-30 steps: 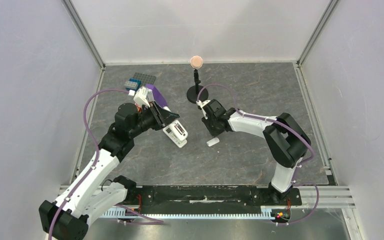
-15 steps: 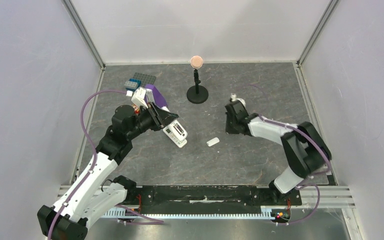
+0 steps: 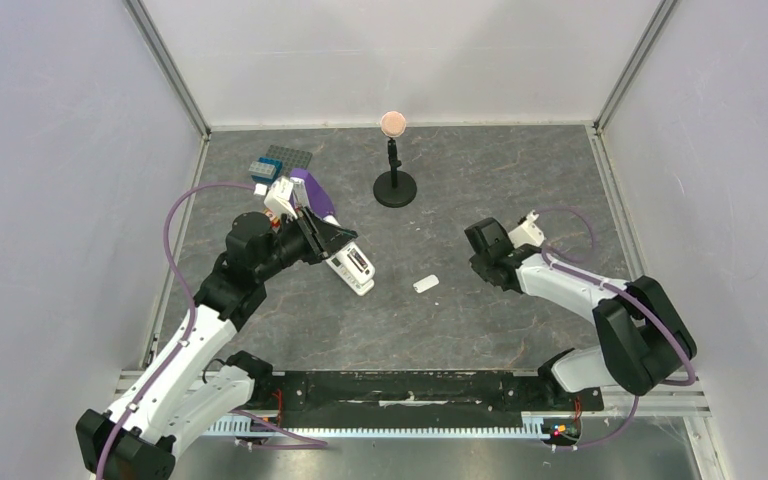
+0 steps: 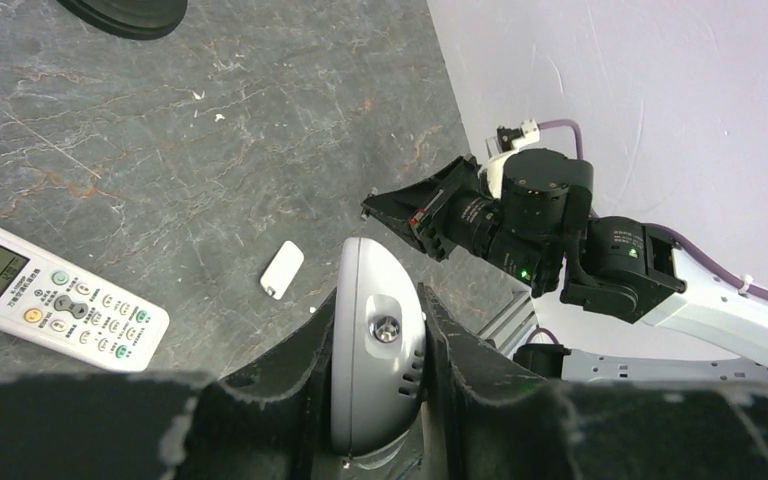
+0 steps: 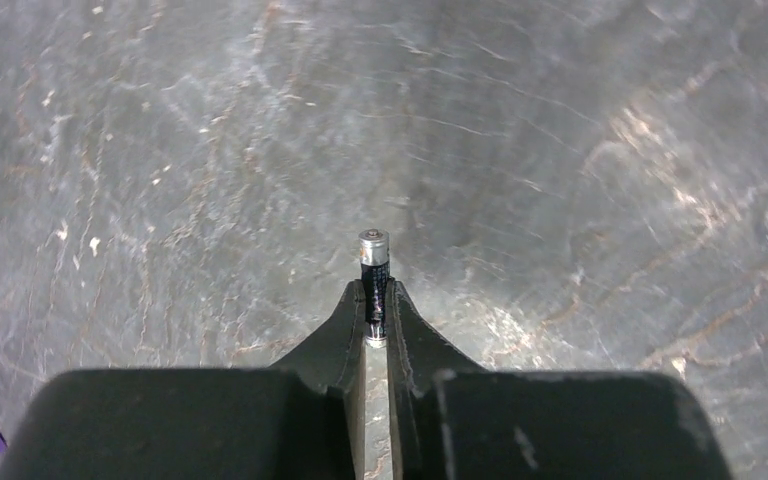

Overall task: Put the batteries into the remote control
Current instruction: Adjust the battery at the center of the board, then pick up the battery from the center of the board, then load the battery into the remote control.

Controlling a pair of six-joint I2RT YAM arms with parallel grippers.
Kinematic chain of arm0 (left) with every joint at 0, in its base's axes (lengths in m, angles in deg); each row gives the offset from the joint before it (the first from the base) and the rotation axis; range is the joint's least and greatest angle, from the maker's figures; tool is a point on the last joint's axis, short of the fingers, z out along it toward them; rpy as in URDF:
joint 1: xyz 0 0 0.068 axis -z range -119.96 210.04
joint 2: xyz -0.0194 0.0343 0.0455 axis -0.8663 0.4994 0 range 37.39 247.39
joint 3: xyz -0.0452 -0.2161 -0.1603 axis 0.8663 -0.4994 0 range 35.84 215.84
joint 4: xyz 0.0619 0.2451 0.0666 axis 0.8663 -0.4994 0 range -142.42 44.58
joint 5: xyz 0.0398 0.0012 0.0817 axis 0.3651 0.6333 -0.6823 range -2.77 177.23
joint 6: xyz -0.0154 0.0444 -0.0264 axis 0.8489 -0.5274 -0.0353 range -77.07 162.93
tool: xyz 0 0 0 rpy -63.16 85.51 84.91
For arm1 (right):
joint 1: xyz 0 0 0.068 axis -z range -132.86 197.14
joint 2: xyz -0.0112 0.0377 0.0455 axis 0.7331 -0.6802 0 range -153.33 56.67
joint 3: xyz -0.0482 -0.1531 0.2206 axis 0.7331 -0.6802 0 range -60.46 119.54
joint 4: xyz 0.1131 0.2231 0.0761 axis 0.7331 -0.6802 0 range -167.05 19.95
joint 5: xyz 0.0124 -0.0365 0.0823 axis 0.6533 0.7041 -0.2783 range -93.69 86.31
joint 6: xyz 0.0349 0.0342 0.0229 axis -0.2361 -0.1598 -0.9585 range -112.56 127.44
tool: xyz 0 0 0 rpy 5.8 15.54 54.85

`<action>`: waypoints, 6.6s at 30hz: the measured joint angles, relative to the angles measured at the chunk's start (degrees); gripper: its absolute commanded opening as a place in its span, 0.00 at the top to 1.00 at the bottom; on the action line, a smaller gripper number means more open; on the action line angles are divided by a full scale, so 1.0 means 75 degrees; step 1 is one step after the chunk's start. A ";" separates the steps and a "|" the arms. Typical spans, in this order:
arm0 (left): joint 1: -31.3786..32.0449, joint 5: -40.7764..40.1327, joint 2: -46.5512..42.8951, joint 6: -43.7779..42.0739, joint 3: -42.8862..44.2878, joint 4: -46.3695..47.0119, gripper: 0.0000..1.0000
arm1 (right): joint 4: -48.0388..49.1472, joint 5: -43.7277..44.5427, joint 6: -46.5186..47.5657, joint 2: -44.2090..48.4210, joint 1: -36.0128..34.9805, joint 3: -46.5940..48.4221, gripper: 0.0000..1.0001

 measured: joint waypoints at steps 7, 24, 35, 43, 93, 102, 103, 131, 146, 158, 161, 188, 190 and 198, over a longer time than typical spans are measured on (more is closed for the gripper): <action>0.0000 -0.0006 -0.0058 0.0000 0.0000 0.0009 0.98 | -0.0772 0.0064 -0.1614 -0.0082 0.0000 -0.0026 0.89; 0.0000 -0.0058 -0.0163 -0.0003 0.0000 0.0009 0.98 | -0.0793 -0.0154 -0.1687 0.0227 0.0067 -0.0195 0.64; 0.0000 -0.0076 -0.0318 -0.0038 0.0000 -0.0038 0.98 | 0.0350 0.0399 0.4476 0.0831 0.0361 0.0912 0.69; -0.0015 -0.0076 -0.0379 -0.0099 0.0003 -0.0058 0.98 | -0.0431 -0.1626 0.9611 -0.0405 0.0425 0.2355 0.48; -0.0093 -0.0070 0.0484 -0.0399 0.0676 -0.0329 0.98 | -0.2197 -0.4424 1.6060 -0.1821 0.0912 0.1842 0.74; -0.0093 -0.0070 0.0510 -0.0396 0.0676 -0.0323 0.98 | -0.2355 -0.4605 1.6037 -0.1824 0.0915 0.1845 0.93; -0.0093 -0.0070 0.0513 -0.0396 0.0676 -0.0323 0.98 | -0.2355 -0.4610 1.6028 -0.1824 0.0921 0.1848 0.94; -0.0099 0.0309 0.0731 -0.0341 -0.0819 0.1577 0.98 | 0.0277 -0.7973 1.2339 0.0414 0.0294 0.1731 1.00; 0.0154 0.1976 0.3095 0.0836 -0.1714 0.5849 0.98 | 0.1649 -0.8000 0.6752 0.2602 -0.0015 0.0513 1.00; 0.1343 0.2358 0.6059 0.1961 -0.0857 0.7906 0.98 | -0.1183 -0.7000 0.6490 0.2433 -0.0449 0.1346 1.00; 0.1591 0.2361 0.6665 0.2317 -0.0653 0.8446 0.98 | -0.1594 -0.6805 0.6449 0.2334 -0.0530 0.1466 1.00; 0.2302 0.1967 0.7612 0.2795 -0.0166 0.9107 0.98 | -0.3212 -0.6021 0.6706 0.1649 -0.0592 0.1947 0.98; 0.2328 0.1938 0.7615 0.2792 -0.0146 0.9104 0.98 | -0.3276 -0.6041 0.6793 0.1585 -0.0603 0.1985 0.98; 0.2363 0.1912 0.7647 0.2792 -0.0137 0.9107 0.98 | -0.3401 -0.6047 0.6927 0.1521 -0.0653 0.1988 0.98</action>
